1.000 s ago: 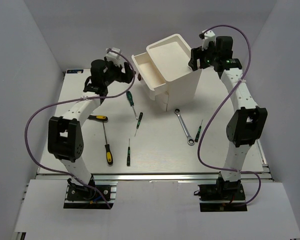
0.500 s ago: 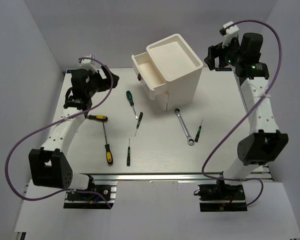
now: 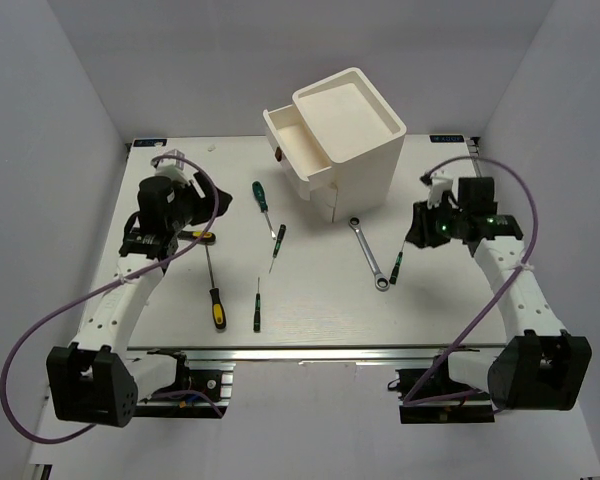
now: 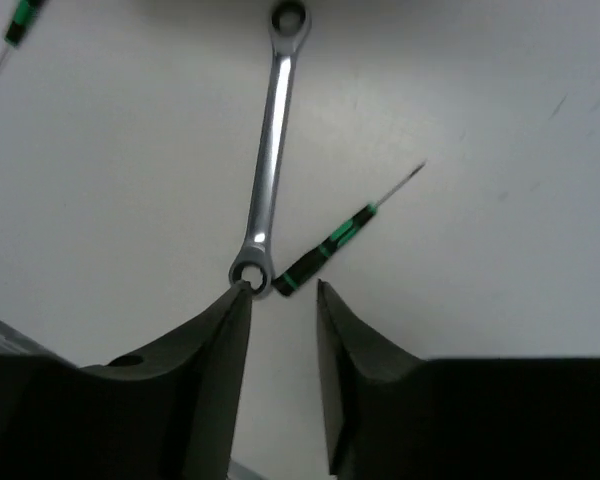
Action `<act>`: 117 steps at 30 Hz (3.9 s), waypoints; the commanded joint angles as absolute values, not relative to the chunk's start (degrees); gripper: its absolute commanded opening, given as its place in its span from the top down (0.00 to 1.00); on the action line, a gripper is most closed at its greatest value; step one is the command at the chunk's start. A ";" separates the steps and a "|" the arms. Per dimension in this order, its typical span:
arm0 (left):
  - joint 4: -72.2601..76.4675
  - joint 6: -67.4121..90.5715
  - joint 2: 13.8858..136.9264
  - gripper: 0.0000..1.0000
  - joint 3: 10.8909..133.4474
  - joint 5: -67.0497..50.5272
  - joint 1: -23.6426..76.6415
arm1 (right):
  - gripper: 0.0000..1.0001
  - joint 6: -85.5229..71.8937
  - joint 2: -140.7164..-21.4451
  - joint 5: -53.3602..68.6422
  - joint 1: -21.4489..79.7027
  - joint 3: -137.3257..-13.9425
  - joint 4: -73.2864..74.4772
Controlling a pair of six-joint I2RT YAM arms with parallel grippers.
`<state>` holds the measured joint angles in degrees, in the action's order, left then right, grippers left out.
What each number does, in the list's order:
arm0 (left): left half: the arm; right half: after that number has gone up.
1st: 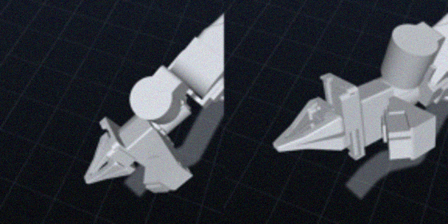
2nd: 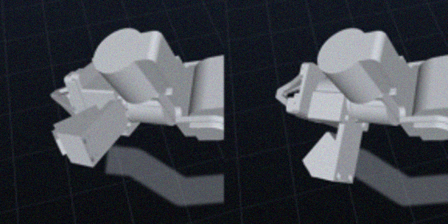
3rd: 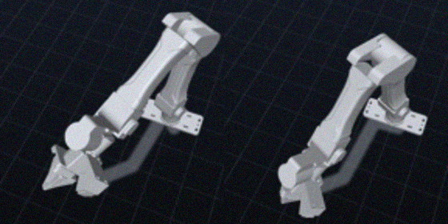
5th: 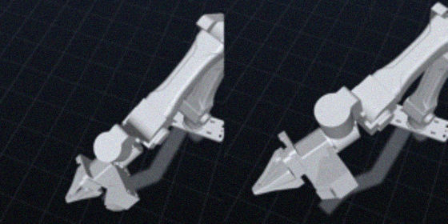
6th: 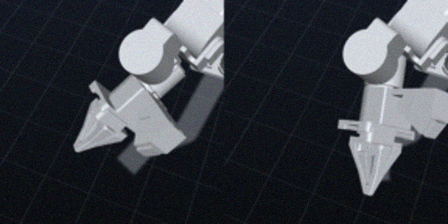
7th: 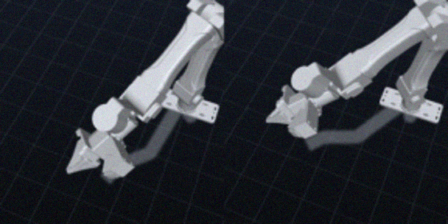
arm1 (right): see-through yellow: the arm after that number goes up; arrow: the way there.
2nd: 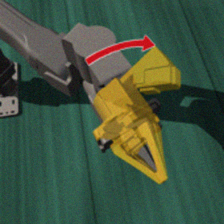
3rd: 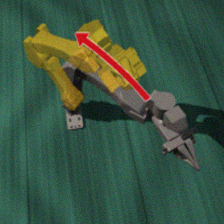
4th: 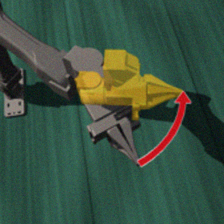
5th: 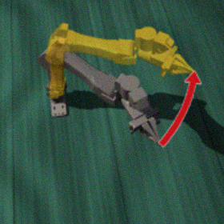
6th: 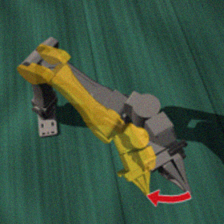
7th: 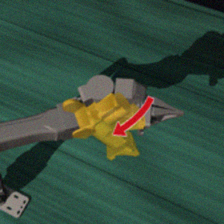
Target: Sort the tools into containers
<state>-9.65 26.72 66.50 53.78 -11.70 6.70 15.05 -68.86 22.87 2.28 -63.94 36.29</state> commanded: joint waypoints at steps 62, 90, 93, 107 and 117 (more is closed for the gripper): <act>-5.54 22.94 76.36 0.26 44.65 -6.68 26.02 | 1.00 11.57 -64.78 42.34 10.54 -53.08 20.82; -4.13 24.79 86.40 0.30 48.95 -0.88 28.65 | 1.00 7.38 -114.25 -5.10 36.48 -121.82 13.01; -3.78 24.70 87.54 0.30 49.74 -0.79 28.92 | 0.78 8.26 -114.26 -5.01 36.47 -120.50 12.39; -7.90 23.03 98.87 0.43 58.97 5.97 31.63 | 0.50 5.36 -104.26 3.24 33.05 -115.51 14.68; -16.87 21.45 110.30 0.59 69.25 17.30 36.21 | 0.50 2.29 -92.47 8.52 26.28 -101.61 14.06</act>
